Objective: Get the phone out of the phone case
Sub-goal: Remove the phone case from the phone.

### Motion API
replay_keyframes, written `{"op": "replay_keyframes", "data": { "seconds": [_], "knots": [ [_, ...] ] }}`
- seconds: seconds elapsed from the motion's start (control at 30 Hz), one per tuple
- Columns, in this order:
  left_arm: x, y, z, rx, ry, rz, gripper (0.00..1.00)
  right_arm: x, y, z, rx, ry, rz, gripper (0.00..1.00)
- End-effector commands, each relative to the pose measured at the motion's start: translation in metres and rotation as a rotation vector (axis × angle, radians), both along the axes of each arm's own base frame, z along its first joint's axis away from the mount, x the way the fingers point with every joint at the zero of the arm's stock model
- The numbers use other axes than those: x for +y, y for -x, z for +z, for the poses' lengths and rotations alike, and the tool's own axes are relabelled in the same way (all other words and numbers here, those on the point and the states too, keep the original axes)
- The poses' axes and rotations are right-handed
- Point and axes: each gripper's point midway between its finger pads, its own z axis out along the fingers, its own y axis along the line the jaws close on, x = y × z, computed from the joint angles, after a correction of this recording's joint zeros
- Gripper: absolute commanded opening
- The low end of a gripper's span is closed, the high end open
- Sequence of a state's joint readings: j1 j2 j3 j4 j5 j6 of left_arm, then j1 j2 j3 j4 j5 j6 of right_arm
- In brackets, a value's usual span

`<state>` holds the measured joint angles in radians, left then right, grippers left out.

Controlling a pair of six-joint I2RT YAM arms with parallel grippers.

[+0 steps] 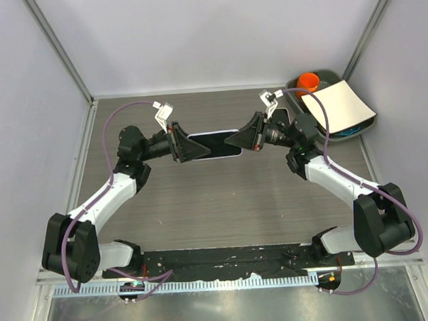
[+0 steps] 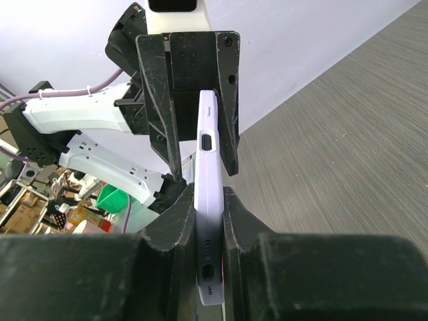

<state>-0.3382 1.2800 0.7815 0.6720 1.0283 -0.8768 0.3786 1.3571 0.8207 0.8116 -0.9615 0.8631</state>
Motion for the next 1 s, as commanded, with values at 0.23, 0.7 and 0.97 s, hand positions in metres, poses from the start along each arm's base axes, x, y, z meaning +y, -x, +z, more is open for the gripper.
{"op": "replay_keyframes", "data": {
  "seconds": [0.23,0.7,0.97],
  "knots": [
    [0.0016,-0.0004,0.0104,-0.062,0.008,0.007,0.19,-0.0002,-0.0090,0.0314,-0.118,-0.052,-0.053,0.01],
    [0.0016,0.0001,0.0105,-0.057,0.009,0.005,0.55,-0.0013,-0.0093,0.0367,-0.131,-0.069,-0.066,0.01],
    [0.0016,-0.0001,0.0093,-0.055,0.008,0.006,0.55,-0.0018,-0.0112,0.0400,-0.135,-0.082,-0.078,0.01]
  ]
}}
